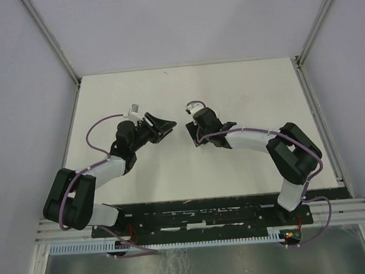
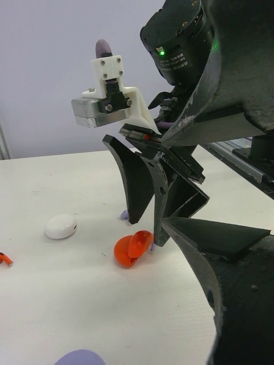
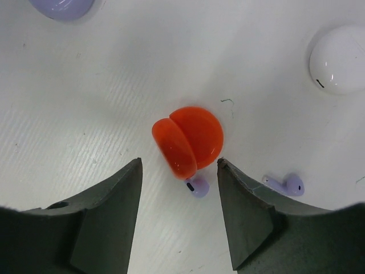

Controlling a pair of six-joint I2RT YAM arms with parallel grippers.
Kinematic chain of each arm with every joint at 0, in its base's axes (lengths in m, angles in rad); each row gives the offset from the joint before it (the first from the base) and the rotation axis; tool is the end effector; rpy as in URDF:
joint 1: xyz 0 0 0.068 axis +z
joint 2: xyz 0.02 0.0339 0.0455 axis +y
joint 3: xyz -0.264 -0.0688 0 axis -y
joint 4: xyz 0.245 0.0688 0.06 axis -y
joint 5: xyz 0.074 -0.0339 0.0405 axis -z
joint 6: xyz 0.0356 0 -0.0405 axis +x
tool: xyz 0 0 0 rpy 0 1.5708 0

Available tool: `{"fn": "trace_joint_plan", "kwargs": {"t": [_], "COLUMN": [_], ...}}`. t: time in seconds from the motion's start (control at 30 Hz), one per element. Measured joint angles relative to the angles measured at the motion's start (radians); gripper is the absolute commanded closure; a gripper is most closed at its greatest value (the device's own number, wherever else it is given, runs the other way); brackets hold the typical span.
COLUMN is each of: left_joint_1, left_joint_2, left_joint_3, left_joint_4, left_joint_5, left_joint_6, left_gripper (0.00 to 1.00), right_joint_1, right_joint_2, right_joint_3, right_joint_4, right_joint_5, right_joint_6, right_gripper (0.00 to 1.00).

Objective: Insert the wireless bluetooth earbuds into the charging case
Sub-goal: Pick up the charging case at the center of the board.

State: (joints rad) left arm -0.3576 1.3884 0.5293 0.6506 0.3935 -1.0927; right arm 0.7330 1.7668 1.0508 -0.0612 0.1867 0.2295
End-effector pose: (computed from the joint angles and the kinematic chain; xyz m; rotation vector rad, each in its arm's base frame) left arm 0.2595 -0.1115 0.2047 -0.4093 1.9455 -1.3479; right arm 0.2819 0.2449 0.1805 -0.4948 2.2930 0.2601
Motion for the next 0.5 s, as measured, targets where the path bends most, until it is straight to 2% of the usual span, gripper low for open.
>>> {"fn": "trace_joint_plan", "kwargs": {"t": [0.27,0.5], "left_joint_1": [0.038,0.042], "left_joint_2": [-0.002,0.003], "left_joint_3": [0.000,0.000], "left_joint_4": [0.001,0.010], "left_joint_5": [0.002,0.009], "left_joint_6": [0.000,0.000], "left_gripper": [0.41,0.41], "right_joint_1": [0.000,0.000], "right_joint_2": [0.035,0.068], "right_joint_3": [0.023,0.040], "right_joint_4": [0.001,0.003], "right_joint_5": [-0.002,-0.002], "right_joint_6": [-0.070,-0.095], "right_gripper": [0.37,0.44]}}
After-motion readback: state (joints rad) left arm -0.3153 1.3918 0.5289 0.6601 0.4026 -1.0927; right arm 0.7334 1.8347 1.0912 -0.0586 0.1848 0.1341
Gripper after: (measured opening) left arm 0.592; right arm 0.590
